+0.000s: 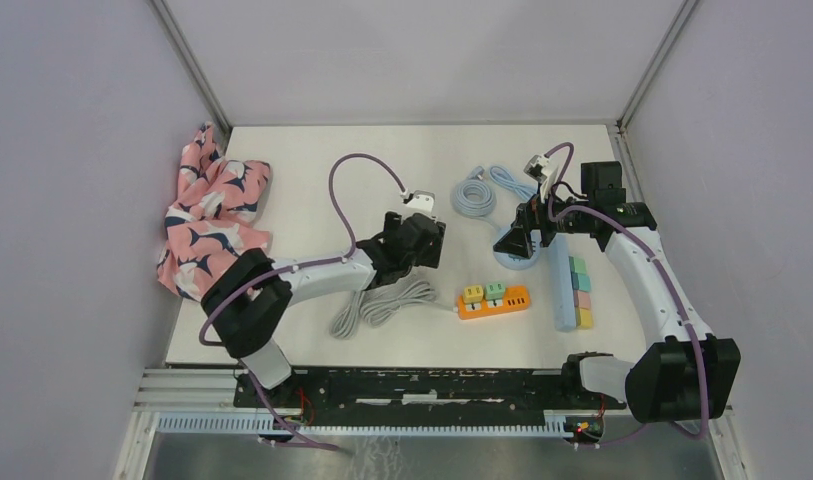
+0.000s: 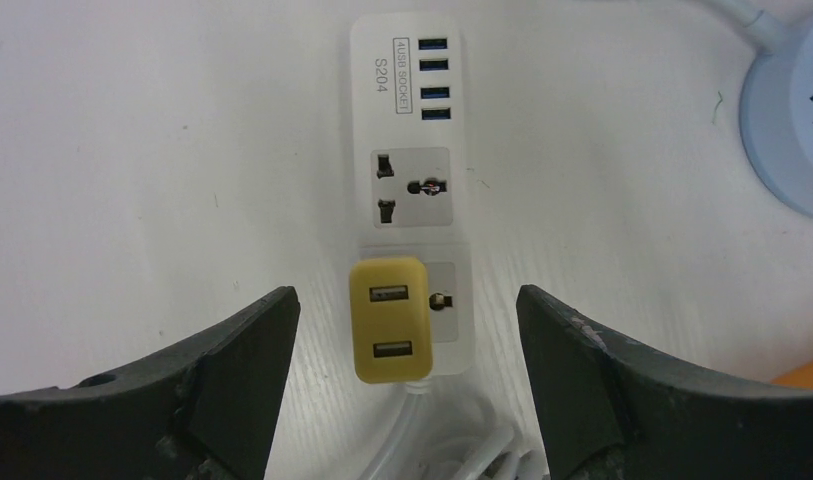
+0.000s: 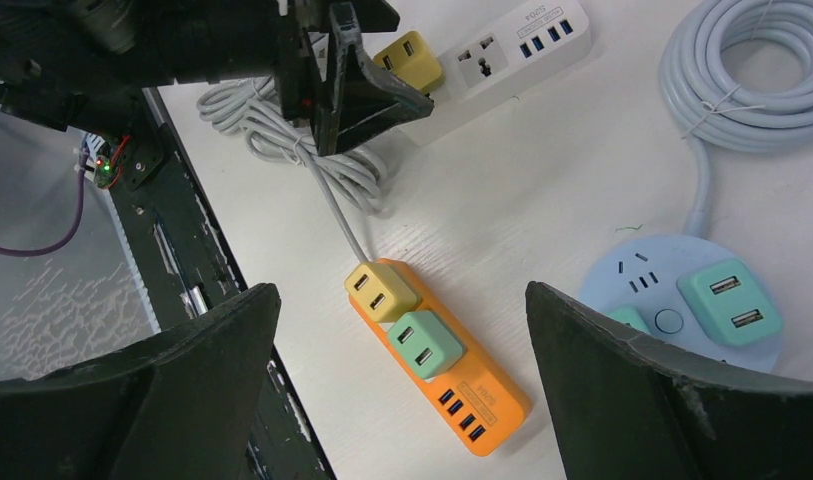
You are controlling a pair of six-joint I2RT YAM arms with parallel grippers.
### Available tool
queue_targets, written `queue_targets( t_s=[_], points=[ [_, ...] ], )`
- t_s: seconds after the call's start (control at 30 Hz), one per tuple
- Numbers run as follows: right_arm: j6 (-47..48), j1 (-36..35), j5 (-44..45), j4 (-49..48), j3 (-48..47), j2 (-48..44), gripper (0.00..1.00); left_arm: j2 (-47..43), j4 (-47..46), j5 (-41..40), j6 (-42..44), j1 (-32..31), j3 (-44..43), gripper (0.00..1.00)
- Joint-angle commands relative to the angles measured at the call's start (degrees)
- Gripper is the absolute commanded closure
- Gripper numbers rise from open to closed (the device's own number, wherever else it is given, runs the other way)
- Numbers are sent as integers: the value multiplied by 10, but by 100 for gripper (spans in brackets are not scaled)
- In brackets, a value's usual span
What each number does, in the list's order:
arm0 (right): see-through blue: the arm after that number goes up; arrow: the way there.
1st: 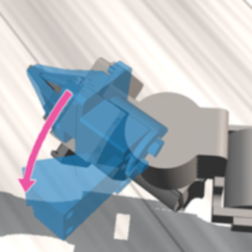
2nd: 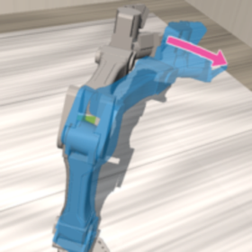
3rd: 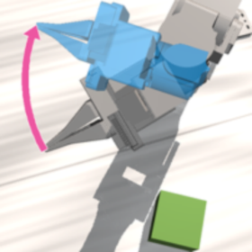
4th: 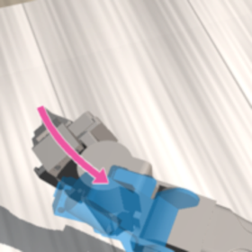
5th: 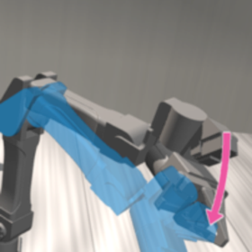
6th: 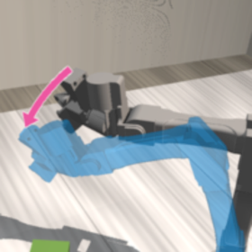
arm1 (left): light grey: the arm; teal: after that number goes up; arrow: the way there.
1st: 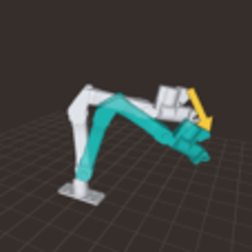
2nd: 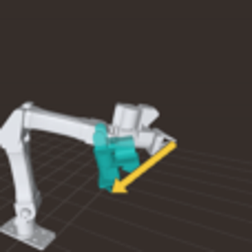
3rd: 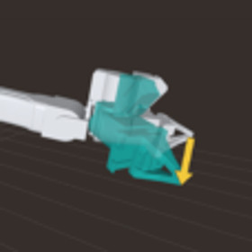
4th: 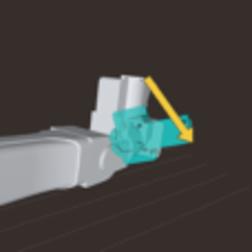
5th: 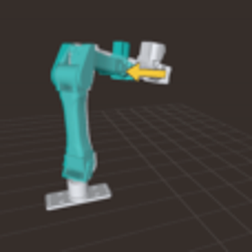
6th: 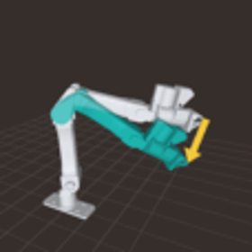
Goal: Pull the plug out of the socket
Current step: Remove the plug from the socket.
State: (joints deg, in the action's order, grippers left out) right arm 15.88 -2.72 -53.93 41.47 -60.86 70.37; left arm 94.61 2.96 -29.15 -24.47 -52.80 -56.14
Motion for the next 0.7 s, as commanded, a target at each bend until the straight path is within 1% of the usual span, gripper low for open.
queue_targets(
  t_s=[0.0, 0.1, 0.23, 0.4, 0.5, 0.53, 0.6, 0.63, 0.67],
  points=[
    [4, -4, -7, -6, -10, -1, 0, 26, -3, 54, 23, 18, -35, 15],
    [4, -3, -7, -7, -9, 0, 0, 56, -1, 75, 22, 22, -49, 19],
    [4, -4, -7, -7, -9, 0, 0, 88, 10, 79, 21, 26, -66, 24],
    [3, -5, -7, -8, -8, 1, 0, 106, 21, 71, 21, 29, -76, 35],
    [3, -5, -7, -8, -8, 2, 0, 112, 24, 73, 24, 32, -77, 49],
    [3, -5, -8, -7, -8, 2, 0, 113, 23, 75, 26, 33, -78, 55],
    [1, -5, -11, -8, -7, 3, 0, 113, 26, 74, 29, 35, -79, 77],
    [0, -5, -13, -10, -7, 3, 0, 111, 24, 74, 31, 37, -78, 84],
    [-2, -5, -16, -11, -6, 5, 0, 105, 23, 75, 34, 39, -77, 89]
  ],
)
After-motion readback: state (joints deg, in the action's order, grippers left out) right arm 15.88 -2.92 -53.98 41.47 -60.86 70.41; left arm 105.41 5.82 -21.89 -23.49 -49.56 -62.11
